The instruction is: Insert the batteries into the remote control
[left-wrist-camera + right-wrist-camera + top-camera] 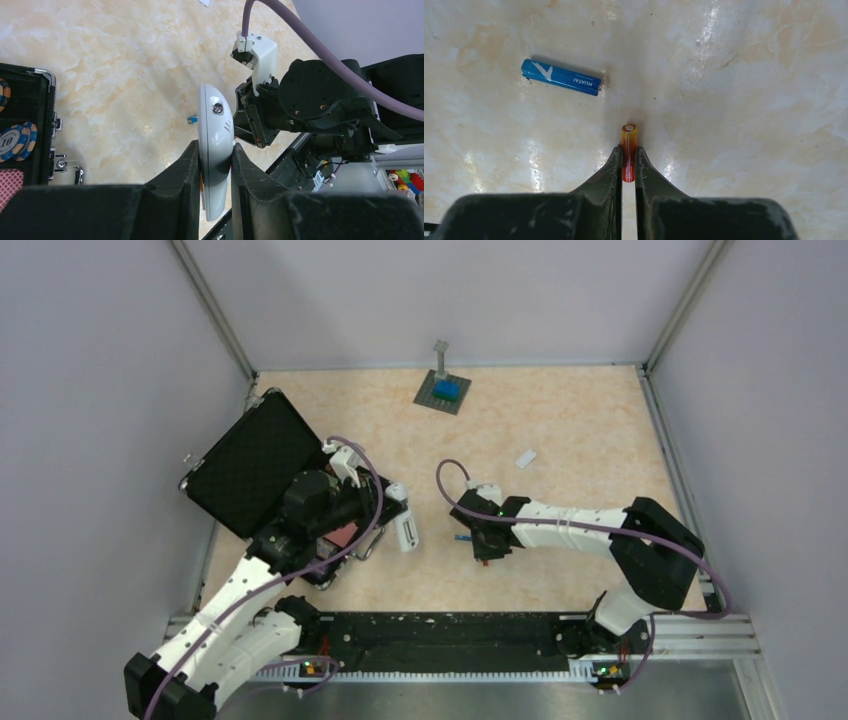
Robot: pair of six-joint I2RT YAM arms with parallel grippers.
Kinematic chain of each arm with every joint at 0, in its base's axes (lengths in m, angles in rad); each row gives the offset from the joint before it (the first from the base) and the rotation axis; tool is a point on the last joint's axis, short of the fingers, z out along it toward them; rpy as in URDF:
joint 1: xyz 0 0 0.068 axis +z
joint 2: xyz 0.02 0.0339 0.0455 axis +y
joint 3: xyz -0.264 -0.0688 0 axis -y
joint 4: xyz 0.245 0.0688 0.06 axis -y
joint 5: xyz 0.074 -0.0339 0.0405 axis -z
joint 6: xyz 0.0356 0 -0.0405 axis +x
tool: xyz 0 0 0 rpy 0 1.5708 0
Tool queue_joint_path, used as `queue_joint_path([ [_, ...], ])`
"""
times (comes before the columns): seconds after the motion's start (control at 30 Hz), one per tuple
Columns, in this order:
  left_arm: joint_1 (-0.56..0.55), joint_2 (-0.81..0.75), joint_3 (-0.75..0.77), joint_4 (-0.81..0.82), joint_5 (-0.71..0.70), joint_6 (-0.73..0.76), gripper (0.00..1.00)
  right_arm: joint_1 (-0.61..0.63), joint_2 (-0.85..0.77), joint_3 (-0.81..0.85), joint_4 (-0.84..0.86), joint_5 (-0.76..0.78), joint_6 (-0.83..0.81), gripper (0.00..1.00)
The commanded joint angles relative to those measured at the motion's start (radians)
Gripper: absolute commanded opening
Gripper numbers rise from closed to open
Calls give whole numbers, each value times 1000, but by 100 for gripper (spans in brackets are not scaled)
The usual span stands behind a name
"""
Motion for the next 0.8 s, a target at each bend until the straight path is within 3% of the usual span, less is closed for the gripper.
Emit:
queue_joint_path([
  [0.0,4,22,6,60,27,-35,0,15,-91,13,9,-10,-6,2],
  [0.27,13,113,-50,247,167,-183,0,16,-341,45,-18,-58,-22,2],
  [0.57,17,411,-75,582,429,-366,0,14,-496,118,-63,-199,-48,2],
  [0.77,16,634,-97,969,559,-596,0,14,-522,146,-74,-341,-30,2],
])
